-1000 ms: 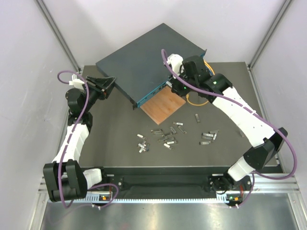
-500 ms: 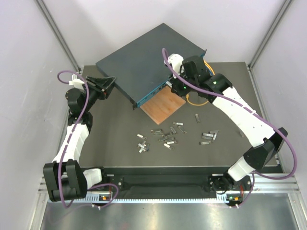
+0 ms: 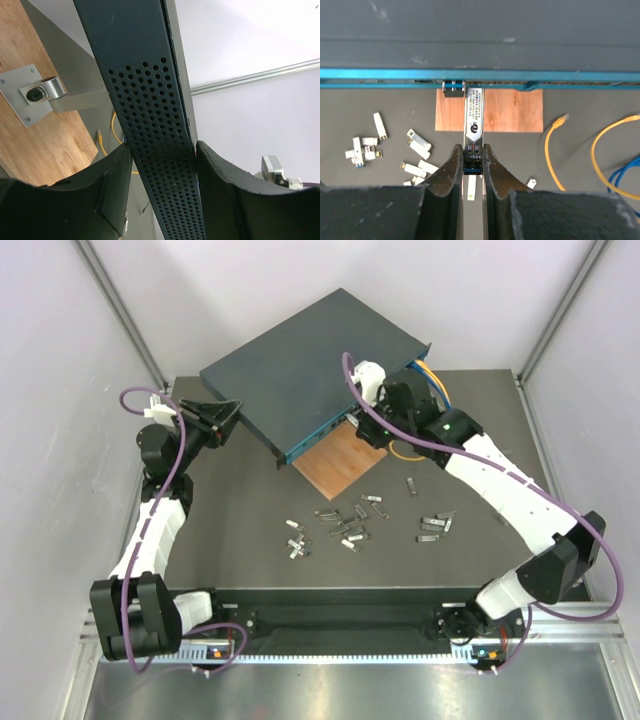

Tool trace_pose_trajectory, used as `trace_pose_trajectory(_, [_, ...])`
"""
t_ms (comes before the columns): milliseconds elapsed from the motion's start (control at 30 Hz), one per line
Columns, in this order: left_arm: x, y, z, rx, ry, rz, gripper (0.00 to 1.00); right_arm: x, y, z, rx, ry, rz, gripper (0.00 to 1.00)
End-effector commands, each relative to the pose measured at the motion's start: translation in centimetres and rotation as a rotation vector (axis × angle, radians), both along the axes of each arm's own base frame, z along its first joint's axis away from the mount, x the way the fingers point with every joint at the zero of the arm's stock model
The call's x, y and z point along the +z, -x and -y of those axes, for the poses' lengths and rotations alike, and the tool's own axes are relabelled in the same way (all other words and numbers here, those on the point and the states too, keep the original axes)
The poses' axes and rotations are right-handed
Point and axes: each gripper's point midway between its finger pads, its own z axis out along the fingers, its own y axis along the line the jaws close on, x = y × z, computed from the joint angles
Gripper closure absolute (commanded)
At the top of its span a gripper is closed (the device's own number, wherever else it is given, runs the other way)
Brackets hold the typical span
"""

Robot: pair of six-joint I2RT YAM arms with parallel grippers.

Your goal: Insert the plug into the switch port

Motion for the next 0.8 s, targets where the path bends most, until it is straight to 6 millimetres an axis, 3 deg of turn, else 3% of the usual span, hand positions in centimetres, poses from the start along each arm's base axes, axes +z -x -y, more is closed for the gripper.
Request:
trace_pose_trajectory(0, [2.1, 0.7, 2.5, -0.102, -0.062, 0.108, 1.0, 5.8, -0.7, 0.1, -0.015, -0.101, 0.158, 1.0])
trace_pose_trajectory(167, [2.2, 0.6, 2.3, -0.097, -0.064, 0.11, 1.0, 6.6, -0.4, 0.2, -0.001, -0.096, 0.166, 1.0])
trace_pose_trajectory(633, [2.2, 0.4, 2.4, -0.1, -0.065, 0.11, 1.0, 3.4, -0.5, -0.6, 0.004, -0.078, 0.078, 1.0])
trace_pose_trajectory(767, [2.2, 0.4, 2.4, -0.102, -0.065, 0.11, 1.0, 3.8, -0.8, -0.6, -0.001, -0.083, 0.092, 1.0])
